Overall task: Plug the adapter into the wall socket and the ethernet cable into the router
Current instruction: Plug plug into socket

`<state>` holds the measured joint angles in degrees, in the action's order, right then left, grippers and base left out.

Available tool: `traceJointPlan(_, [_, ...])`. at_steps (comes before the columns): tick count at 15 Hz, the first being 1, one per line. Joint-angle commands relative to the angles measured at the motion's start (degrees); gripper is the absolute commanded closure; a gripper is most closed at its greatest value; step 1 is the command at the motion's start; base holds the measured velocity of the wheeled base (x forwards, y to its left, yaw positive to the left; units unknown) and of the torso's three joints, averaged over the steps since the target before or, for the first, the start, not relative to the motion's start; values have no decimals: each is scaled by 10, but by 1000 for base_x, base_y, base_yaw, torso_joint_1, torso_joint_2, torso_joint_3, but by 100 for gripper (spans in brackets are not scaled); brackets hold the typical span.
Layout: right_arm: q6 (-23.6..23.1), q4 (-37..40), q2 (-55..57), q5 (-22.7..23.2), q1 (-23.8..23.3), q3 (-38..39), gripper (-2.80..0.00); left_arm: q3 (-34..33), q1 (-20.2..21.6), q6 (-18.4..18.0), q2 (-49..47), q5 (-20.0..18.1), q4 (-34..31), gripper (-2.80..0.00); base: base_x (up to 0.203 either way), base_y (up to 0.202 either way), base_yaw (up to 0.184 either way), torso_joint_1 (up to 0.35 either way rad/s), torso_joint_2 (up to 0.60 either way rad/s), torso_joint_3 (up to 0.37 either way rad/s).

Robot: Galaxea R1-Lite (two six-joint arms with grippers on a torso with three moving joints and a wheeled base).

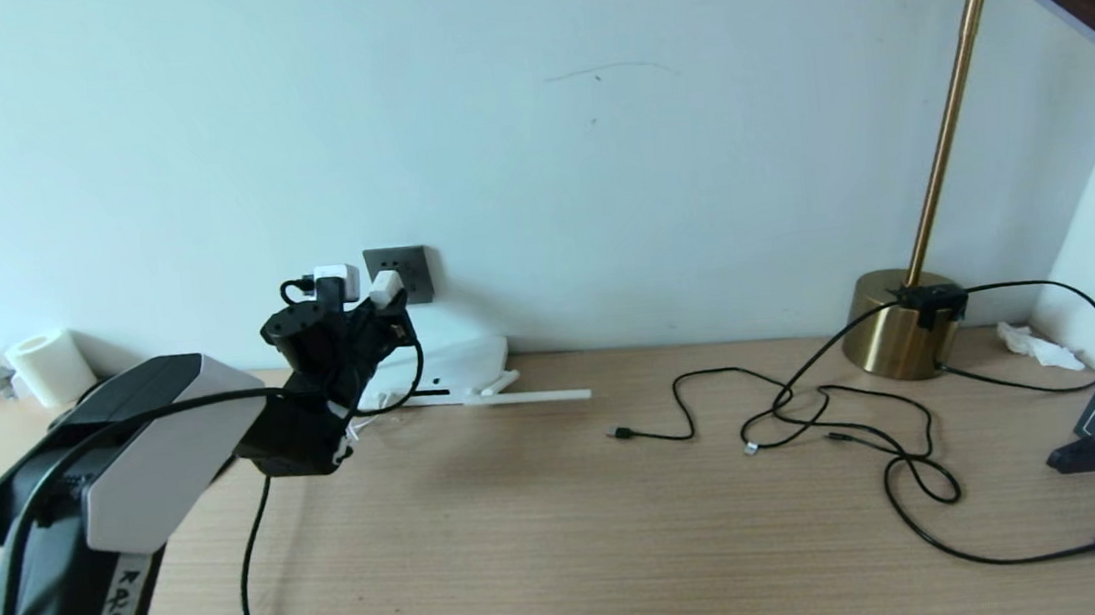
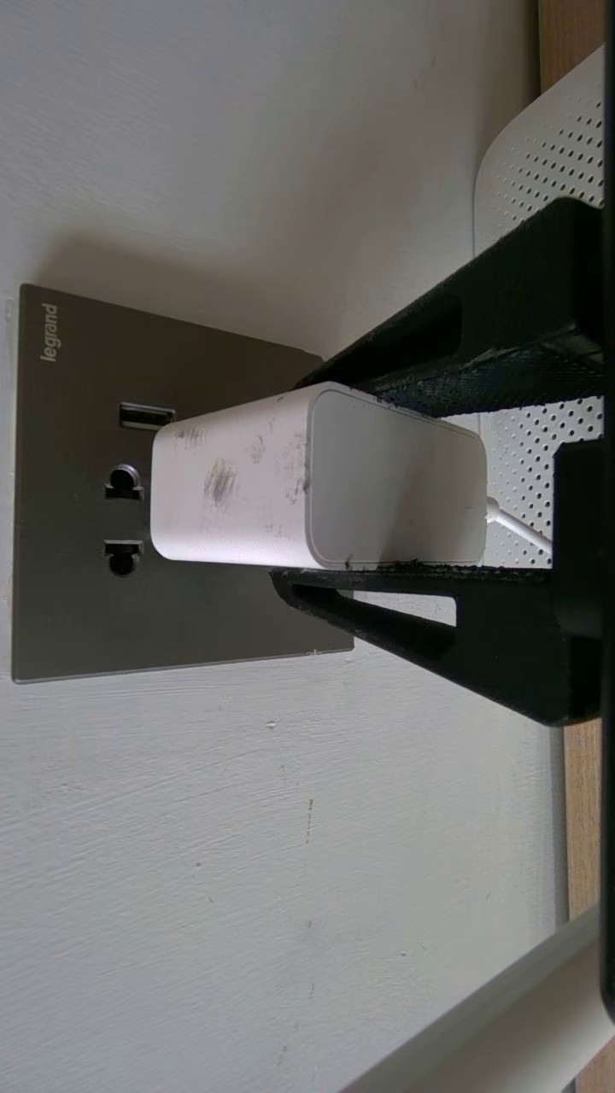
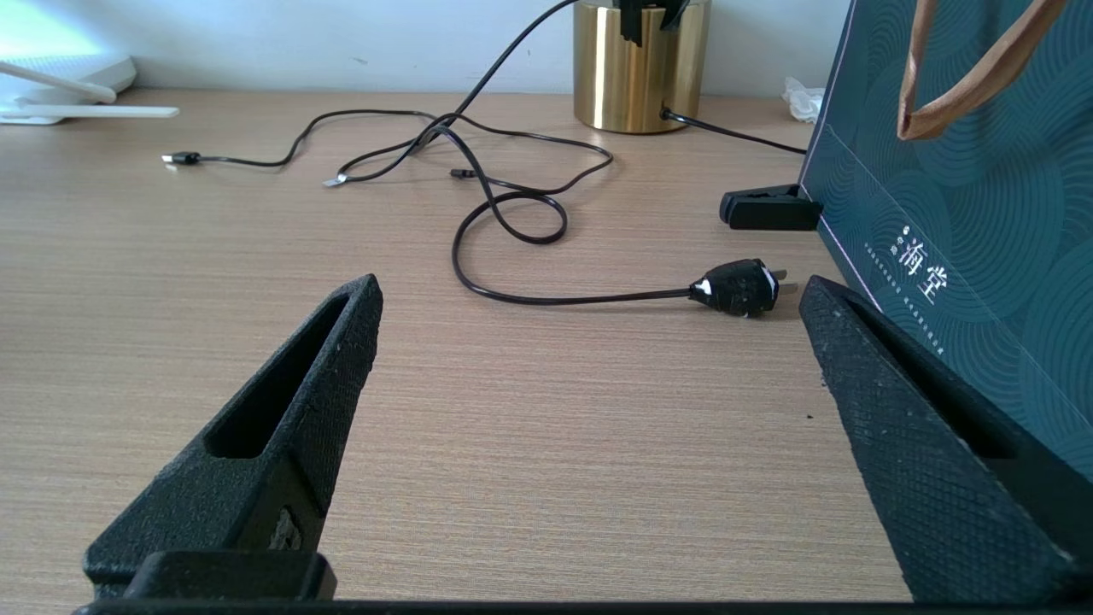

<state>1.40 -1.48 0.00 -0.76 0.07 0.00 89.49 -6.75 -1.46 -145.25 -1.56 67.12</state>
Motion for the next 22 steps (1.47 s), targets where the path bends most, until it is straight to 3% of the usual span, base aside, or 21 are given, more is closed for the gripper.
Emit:
traceJointPlan(1, [0,0,0,0,0,6,-280,3,0,0,1,-1,1,0,0,0,0,0,0,0])
traceJointPlan(22, [0,0,-1,0,0,7,-280,42,5,1,-5,-1,-38,0,0,0,0,0,0,0])
